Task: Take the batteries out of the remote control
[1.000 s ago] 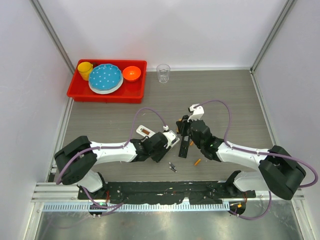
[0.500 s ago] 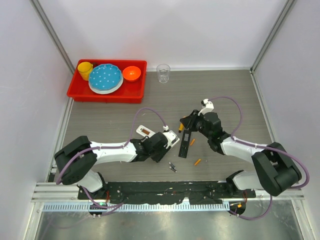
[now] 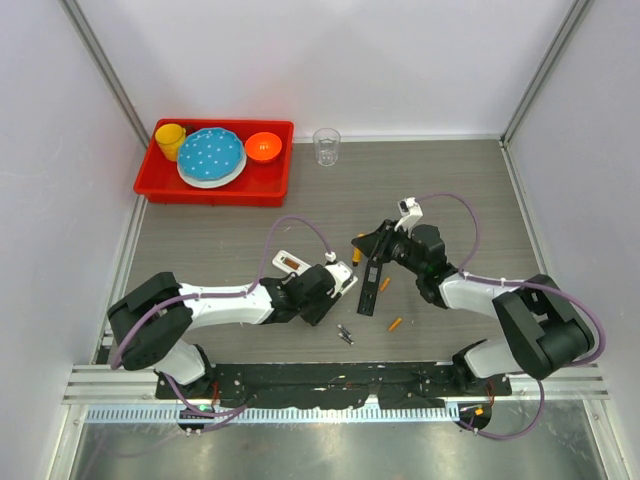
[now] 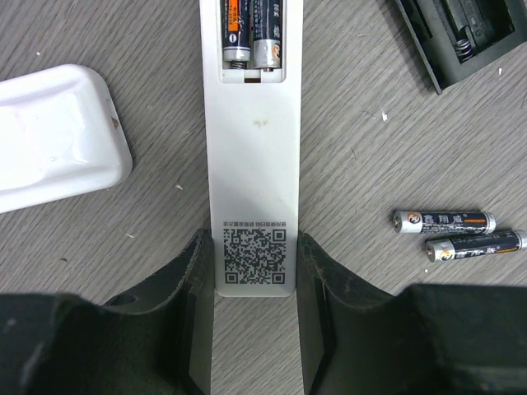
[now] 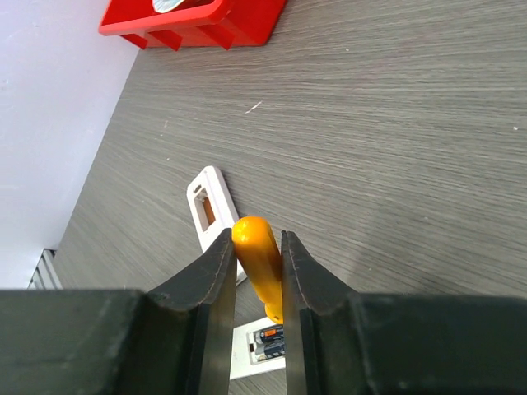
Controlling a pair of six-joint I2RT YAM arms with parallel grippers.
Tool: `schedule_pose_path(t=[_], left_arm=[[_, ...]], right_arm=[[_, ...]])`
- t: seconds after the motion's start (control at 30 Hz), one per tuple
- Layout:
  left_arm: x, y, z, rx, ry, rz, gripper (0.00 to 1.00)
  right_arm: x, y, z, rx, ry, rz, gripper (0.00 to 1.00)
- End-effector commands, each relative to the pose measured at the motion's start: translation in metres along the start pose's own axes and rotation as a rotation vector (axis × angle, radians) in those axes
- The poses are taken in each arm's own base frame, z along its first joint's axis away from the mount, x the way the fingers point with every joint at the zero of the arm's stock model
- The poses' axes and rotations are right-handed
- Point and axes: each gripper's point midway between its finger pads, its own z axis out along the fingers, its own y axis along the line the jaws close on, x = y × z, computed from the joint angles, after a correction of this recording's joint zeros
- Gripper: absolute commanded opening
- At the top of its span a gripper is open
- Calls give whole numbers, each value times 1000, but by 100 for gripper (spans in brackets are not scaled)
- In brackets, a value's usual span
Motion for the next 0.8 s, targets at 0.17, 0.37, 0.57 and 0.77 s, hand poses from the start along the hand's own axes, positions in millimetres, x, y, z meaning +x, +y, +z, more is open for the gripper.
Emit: schedule_pose_path(t=[0.17, 0.37, 0.57, 0.77], left_arm=[[-6, 3, 5, -12, -19, -11, 0], [-6, 3, 5, -12, -18, -11, 0], [-5, 3, 6, -12, -15, -11, 0], [-6, 4, 6, -14, -16, -11, 0]], right_arm=[[40, 66, -20, -284, 240, 196, 1], [33, 70, -21, -299, 228, 203, 1], [33, 63, -18, -280, 226, 204, 1], [31, 57, -15, -252, 214, 187, 1]])
